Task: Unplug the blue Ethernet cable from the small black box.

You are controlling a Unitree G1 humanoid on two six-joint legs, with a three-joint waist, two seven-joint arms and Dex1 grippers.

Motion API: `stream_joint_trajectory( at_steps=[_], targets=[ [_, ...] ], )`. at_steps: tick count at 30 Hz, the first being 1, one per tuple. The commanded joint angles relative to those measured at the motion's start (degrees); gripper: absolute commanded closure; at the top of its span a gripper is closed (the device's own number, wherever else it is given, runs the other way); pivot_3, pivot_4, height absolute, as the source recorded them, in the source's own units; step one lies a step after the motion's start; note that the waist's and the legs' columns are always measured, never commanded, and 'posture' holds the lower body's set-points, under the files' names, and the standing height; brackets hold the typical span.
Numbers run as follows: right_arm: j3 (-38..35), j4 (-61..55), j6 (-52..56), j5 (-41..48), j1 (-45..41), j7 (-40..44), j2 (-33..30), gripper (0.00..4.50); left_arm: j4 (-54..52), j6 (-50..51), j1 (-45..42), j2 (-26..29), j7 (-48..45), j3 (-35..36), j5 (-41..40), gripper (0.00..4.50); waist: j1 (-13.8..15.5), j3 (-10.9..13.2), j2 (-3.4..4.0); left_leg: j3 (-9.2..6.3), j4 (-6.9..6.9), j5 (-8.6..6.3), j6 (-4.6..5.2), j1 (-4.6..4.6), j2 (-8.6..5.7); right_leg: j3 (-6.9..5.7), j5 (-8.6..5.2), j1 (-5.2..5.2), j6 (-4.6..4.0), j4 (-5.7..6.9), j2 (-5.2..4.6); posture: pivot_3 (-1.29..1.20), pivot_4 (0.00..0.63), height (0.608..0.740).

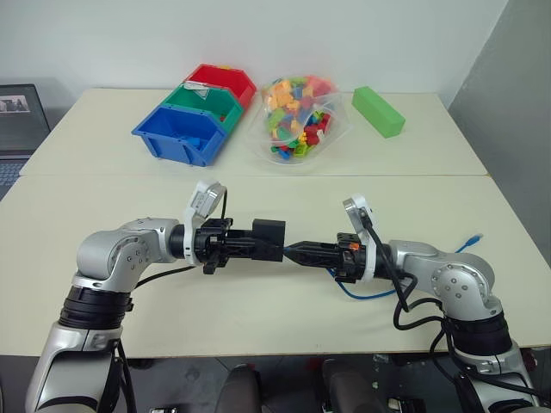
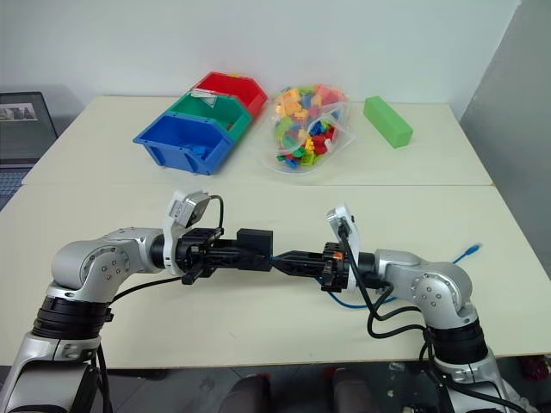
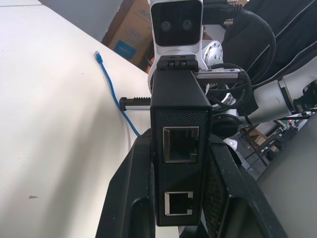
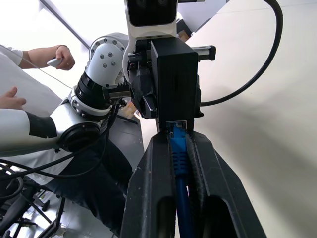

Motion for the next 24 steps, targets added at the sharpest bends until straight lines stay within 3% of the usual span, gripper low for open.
stream_joint_trajectory(
  at_steps=[1,10,15,19,24],
  targets=[
    [-0.57,-1.35,0.2,0.77,-0.61,0.79,-1.02,4.47,-1.4,-0.34,-0.95,0.92,0.95,1.77,0.11,3.71,0.0,0.0,0.0,0.0,0.0,0.0,0.0,0.0,0.0,0.0,0.0,0.0,0.0,0.0,0.0,0.0,0.15,0.74],
    [-3.91,1.82,-1.5,-2.41,1.8,3.9,-9.84,4.47,-1.12,-0.55,0.41,3.34,0.61,2.83,0.61,3.71,0.03,0.01,-0.02,0.01,0.0,0.0,0.0,0.0,-0.02,0.01,0.0,0.0,0.0,-0.02,0.0,0.0,0.15,0.74],
    [-5.66,3.82,-3.72,-4.16,2.06,3.87,-10.6,4.47,-1.63,-0.46,1.42,3.61,1.11,3.52,0.57,3.71,-0.19,0.01,-0.02,0.01,0.0,0.0,0.0,0.01,0.01,0.01,0.0,0.0,0.0,-0.01,0.01,0.0,0.15,0.74],
    [-5.02,11.83,-16.29,-16.48,-1.05,-3.51,-7.0,4.47,-1.63,-1.04,1.82,3.29,2.11,3.96,0.89,3.71,-0.25,0.01,-0.02,0.02,0.0,0.0,0.0,0.01,0.0,0.02,0.0,0.0,0.0,-0.02,0.01,0.0,0.15,0.74],
    [-2.34,31.85,-38.68,-37.49,-8.84,-16.83,-3.17,4.47,-1.4,-1.93,1.87,2.19,3.83,4.32,1.06,3.71,-0.73,0.02,-0.01,0.07,0.0,0.0,0.0,0.02,-0.01,0.07,0.0,-0.03,0.01,0.01,0.0,0.0,0.15,0.74]
  ],
)
